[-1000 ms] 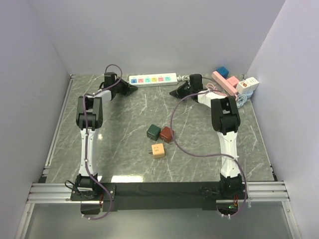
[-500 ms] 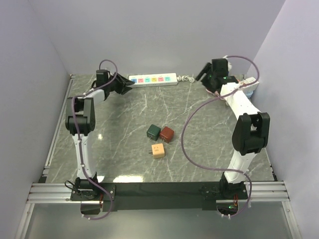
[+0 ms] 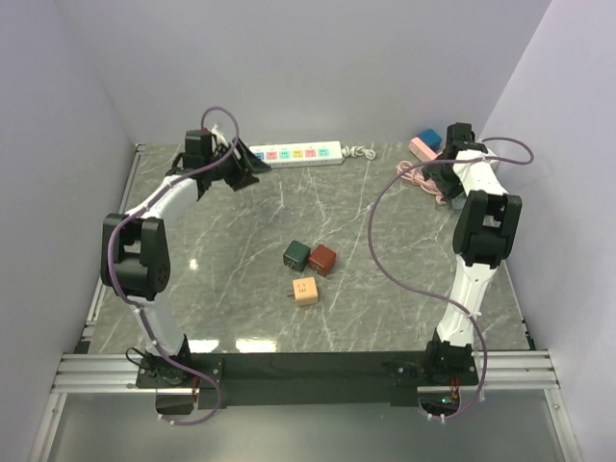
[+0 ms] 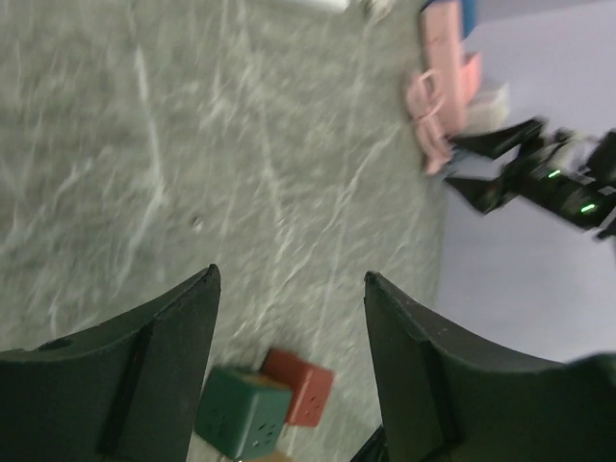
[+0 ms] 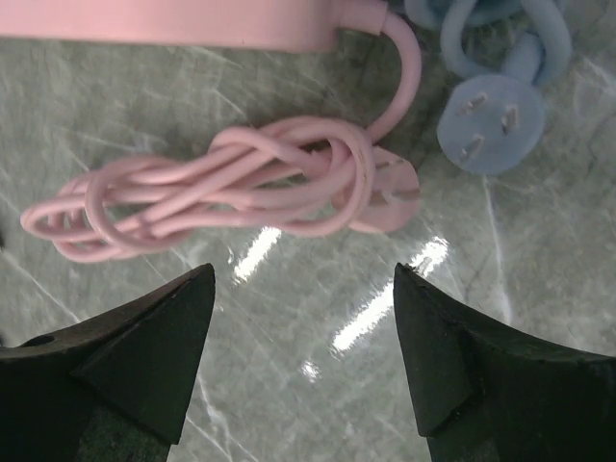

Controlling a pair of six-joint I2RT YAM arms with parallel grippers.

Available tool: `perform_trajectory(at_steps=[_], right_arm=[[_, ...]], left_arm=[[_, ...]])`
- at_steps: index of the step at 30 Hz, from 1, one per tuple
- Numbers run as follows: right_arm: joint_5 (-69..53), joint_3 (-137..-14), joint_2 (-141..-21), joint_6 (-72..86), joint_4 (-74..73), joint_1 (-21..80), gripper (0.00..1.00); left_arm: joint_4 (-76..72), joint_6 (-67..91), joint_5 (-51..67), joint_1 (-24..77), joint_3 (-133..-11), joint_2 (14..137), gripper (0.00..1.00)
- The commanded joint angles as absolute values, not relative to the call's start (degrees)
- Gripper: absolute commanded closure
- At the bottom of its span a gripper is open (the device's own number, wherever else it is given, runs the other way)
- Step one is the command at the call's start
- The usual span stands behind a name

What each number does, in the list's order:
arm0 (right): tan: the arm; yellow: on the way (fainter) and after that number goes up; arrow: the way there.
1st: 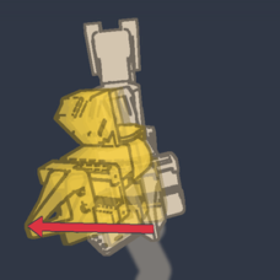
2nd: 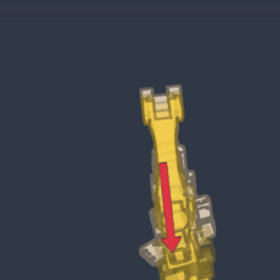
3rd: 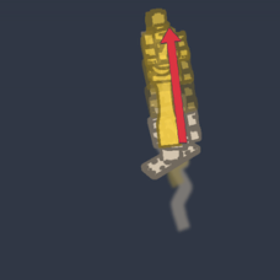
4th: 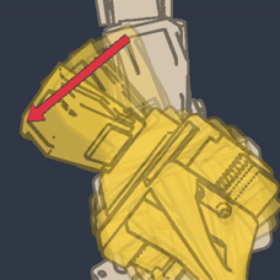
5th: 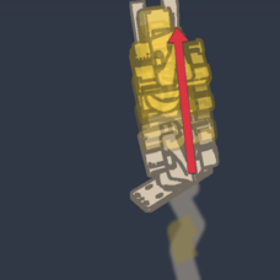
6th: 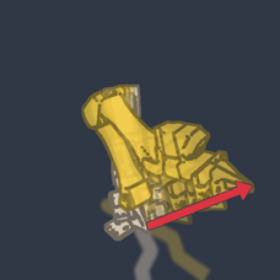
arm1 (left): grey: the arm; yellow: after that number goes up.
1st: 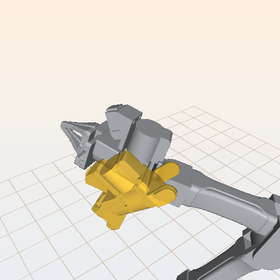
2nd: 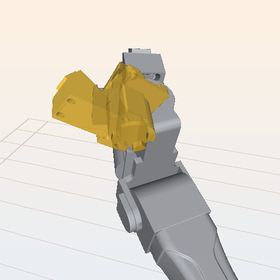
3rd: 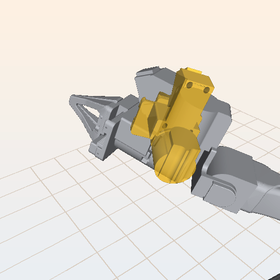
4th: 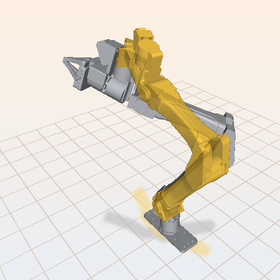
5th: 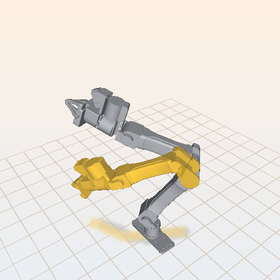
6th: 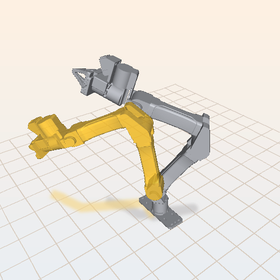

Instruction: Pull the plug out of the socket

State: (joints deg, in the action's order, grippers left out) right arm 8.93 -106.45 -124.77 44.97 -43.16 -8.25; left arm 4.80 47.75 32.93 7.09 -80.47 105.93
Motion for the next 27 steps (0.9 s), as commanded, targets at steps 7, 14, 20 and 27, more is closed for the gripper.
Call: perform_trajectory(at_steps=[7,14,20,27], right_arm=[[6.4,-111.7,-129.5,54.7,-45.8,-9.5,0.19],[4.2,-105.0,-128.2,67.0,-43.2,-11.6,0.19],[0.2,-101.4,-128.3,71.5,-38.0,-11.7,0.37],[-3.4,-96.0,-125.8,70.3,-30.3,-12.1,0.43]], left_arm=[[10.9,39.9,26.6,10.0,-79.6,108.0,0.34],[11.7,39.0,24.3,11.0,-84.8,115.5,0.37],[9.4,36.0,30.2,14.4,-86.8,119.1,0.43],[-3.8,37.5,42.1,16.9,-80.5,121.5,0.5]])
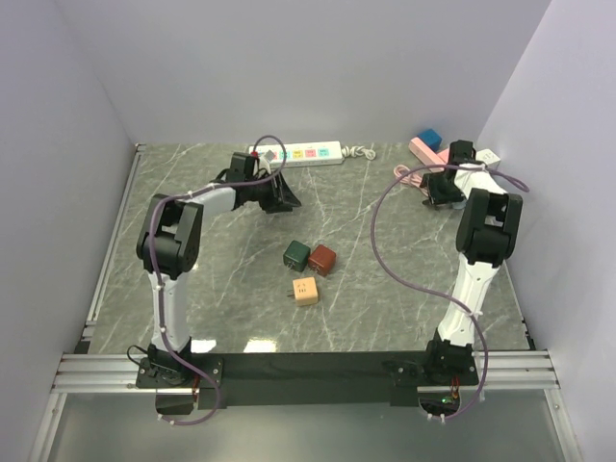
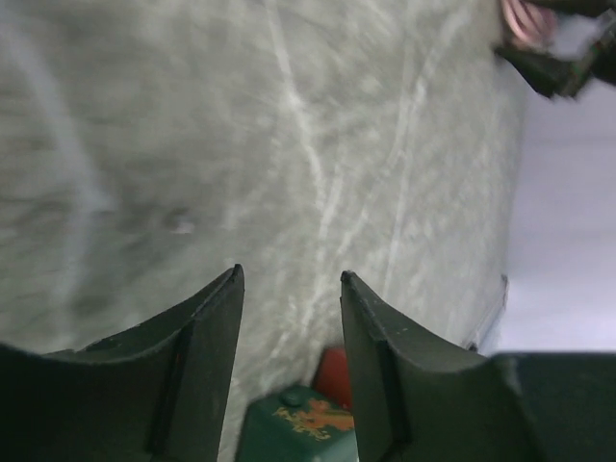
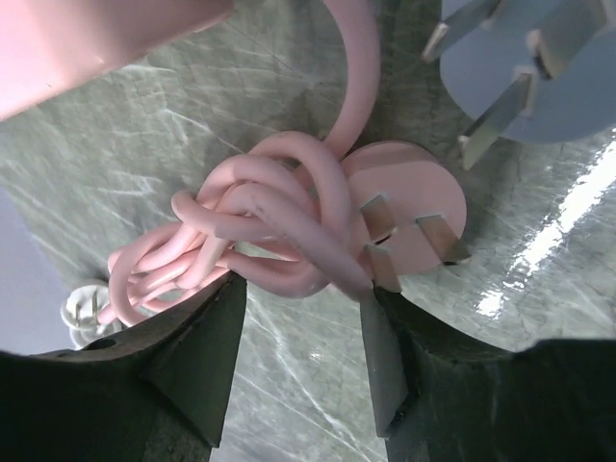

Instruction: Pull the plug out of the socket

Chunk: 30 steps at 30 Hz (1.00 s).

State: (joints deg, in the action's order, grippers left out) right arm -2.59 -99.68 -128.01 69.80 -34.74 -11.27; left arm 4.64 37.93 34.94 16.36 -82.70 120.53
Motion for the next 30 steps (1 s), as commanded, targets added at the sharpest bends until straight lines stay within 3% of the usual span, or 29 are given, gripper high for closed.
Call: perform_trajectory(at_steps=[1,11,18,30], right_arm=[[-4.0,-95.0,-124.4,70.1,-29.3,-12.1,0.42],[-10.0,-81.7,-114.4,71.8,-14.9,-12.5,0.41],[-15.7,-80.1,-112.1,72.4,-7.8,-12.8,0.38],[-12.6,-89.1,-117.3,74.8,-18.4,-14.2,0.22]], left_arm=[[-6.0,38.0,43.1,16.9,-80.1,122.0,0.5],[-14.9,41.7,52.7,17.7,-77.2,128.7,0.55],[-16.3,42.5,57.0,21.0,-78.3,131.7,0.54],[-19.5,42.1,58.4,25.4,-67.2,129.0,0.54]])
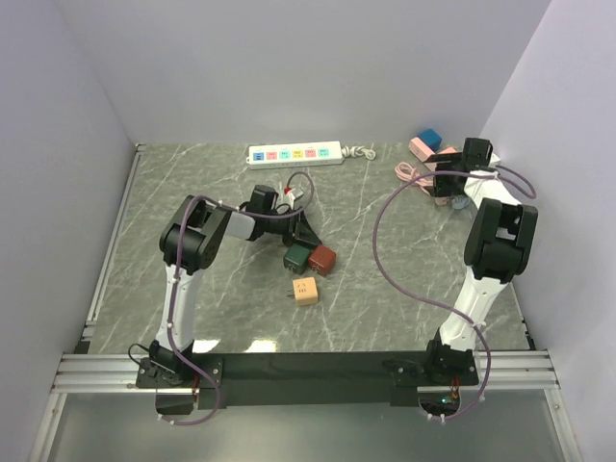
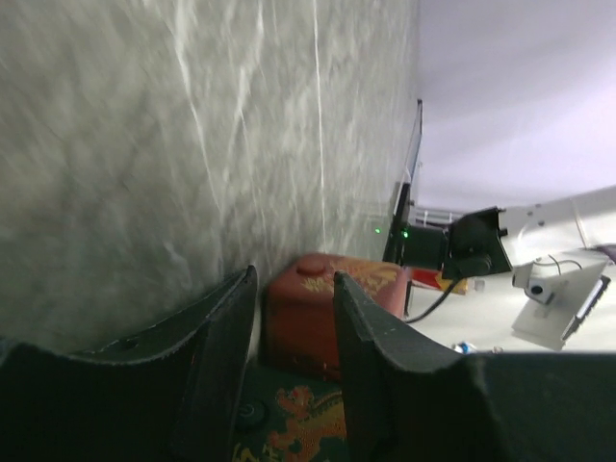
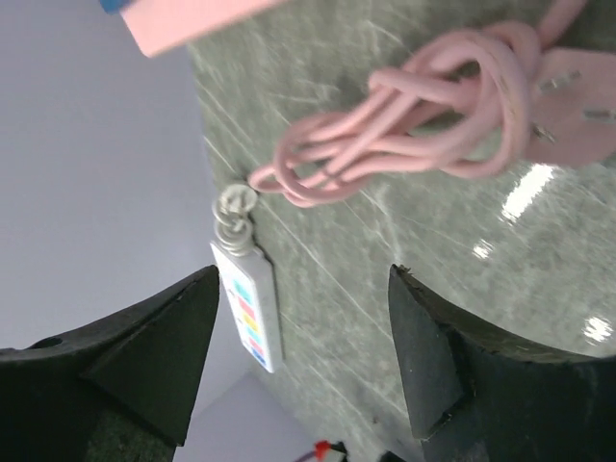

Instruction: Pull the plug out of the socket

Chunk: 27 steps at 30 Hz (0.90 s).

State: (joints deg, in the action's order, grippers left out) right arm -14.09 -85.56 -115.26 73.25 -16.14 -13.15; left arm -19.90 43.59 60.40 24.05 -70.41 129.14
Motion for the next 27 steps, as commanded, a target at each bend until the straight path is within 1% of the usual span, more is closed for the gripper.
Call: perform_trajectory(at_steps=[1,5,8,17,22,27], right_arm=[[-11.8,-91.3,-117.9,75.4,-19.7,-14.4,0.22],[-11.2,-99.6,-123.4,75.7,-31.5,-14.5,0.2],[-11.9,-102.8,-126.3,75.1,-35.3,-14.6,0.2],[-10.9,-99.8,-127.9,74.4,-37.3,-14.8,0.2],[-10.1,-101.2,-130.0,76.3,-37.4,-15.2,0.2],[-10.3,-100.7,-132.1,80.5,-35.0,-15.7,0.22]], left_arm=[[-19.9,42.3,58.4,25.8,-66.5,128.8,0.54],[-19.1,41.6,58.2,28.9,-65.7,127.7,0.55],[-19.6,41.8,58.5,30.6,-64.3,126.0,0.55],[-18.4,40.5,56.7,33.1,-57.1,119.5,0.57],[-18.8,40.6,55.8,33.1,-51.7,114.5,0.57],[-14.7,38.7,52.6,33.0,-50.4,108.6,0.58]])
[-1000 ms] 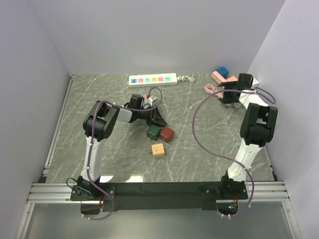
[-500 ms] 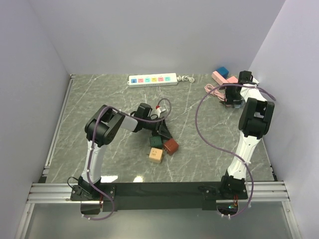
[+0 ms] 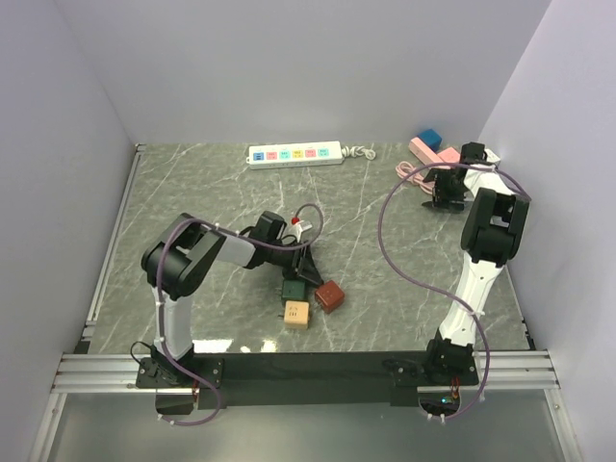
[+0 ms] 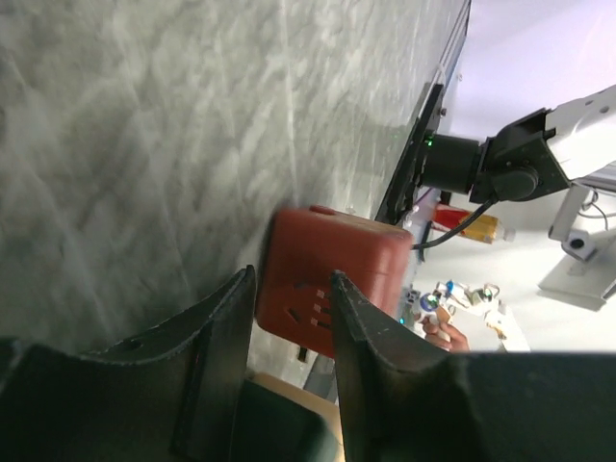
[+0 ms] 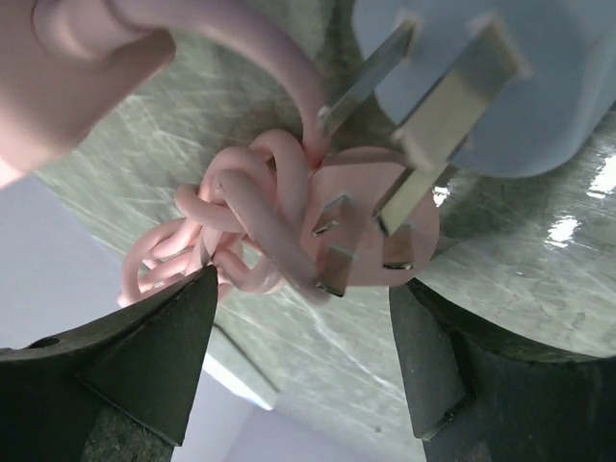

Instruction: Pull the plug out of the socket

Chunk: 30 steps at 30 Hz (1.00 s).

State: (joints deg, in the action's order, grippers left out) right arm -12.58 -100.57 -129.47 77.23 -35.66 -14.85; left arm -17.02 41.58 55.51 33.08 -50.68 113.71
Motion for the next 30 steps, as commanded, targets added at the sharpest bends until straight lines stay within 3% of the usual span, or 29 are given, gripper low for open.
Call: perform_trajectory(at_steps=[1,4,9,12,15,16,17,19,30], right_arm=[[-10.2,-99.6,-131.8,81.3,-33.5,-16.0,0.22],[-10.5,-92.1,-128.3,85.1,-22.0,-16.4,0.24],[-7.4,-90.8,-127.6,85.8,-20.4,-16.5,0.26],[-6.9,-91.4,-128.0,85.8,-19.9,-16.6,0.37],[-7.6,-93.9,-129.5,83.6,-21.8,-16.6,0.62],[-8.1,-94.3,-129.9,82.9,-22.0,-16.6,0.79],[-8.8,-93.8,-130.0,82.4,-21.3,-16.5,0.88],[-12.1,-91.9,-129.1,80.1,-17.9,-16.6,1.0],[-20.7,-71.7,-115.3,62.7,-17.8,-6.8,1.0]], left_arm=[[-14.2,38.7,52.2,33.1,-50.4,106.4,0.58],[-11.4,39.0,50.4,33.1,-52.0,101.6,0.57],[-9.8,40.8,48.2,33.0,-57.3,96.6,0.57],[-8.4,41.2,47.1,32.9,-61.0,95.5,0.57],[-8.3,41.8,47.5,31.6,-63.1,95.7,0.57],[-9.3,43.0,47.4,30.9,-63.0,95.5,0.58],[-9.5,43.3,47.2,29.4,-63.1,95.4,0.59],[-8.4,43.2,46.5,26.9,-62.9,94.8,0.62],[-1.8,38.8,43.3,18.7,-66.2,94.7,0.67]])
